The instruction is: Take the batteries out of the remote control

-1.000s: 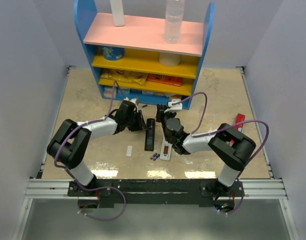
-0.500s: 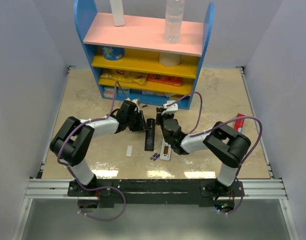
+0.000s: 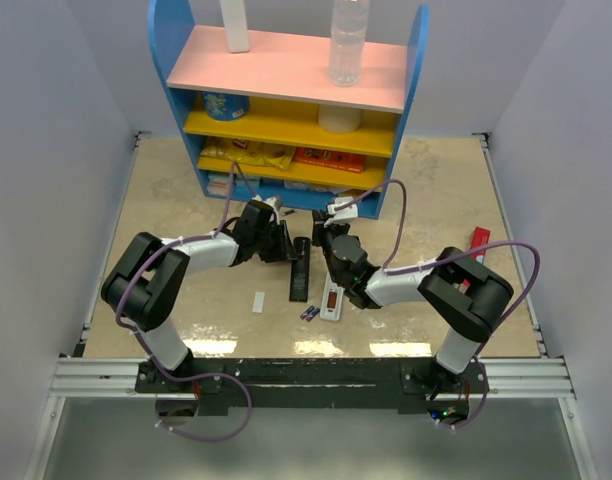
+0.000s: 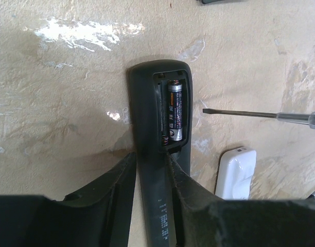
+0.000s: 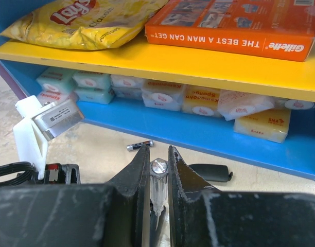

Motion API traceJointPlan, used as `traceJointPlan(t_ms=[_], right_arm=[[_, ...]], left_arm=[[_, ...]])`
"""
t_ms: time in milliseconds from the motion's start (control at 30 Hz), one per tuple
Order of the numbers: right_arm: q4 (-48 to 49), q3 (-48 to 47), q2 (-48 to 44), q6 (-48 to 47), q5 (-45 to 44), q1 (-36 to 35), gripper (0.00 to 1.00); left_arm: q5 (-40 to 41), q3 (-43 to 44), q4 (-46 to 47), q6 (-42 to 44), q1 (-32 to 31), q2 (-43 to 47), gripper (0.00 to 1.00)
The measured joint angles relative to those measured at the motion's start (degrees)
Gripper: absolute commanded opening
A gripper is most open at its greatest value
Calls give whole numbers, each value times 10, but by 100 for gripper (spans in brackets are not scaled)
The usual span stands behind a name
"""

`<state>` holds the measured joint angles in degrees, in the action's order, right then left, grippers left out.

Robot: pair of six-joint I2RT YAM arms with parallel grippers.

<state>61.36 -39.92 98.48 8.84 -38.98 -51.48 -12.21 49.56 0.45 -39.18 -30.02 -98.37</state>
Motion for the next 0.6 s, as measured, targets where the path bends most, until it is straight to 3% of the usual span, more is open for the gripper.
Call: traceJointPlan(t_ms=[600], right_arm=[[4,-8,14,-10,41,0,0]], left_arm=[[-2,0,3,0,0,-1,33]])
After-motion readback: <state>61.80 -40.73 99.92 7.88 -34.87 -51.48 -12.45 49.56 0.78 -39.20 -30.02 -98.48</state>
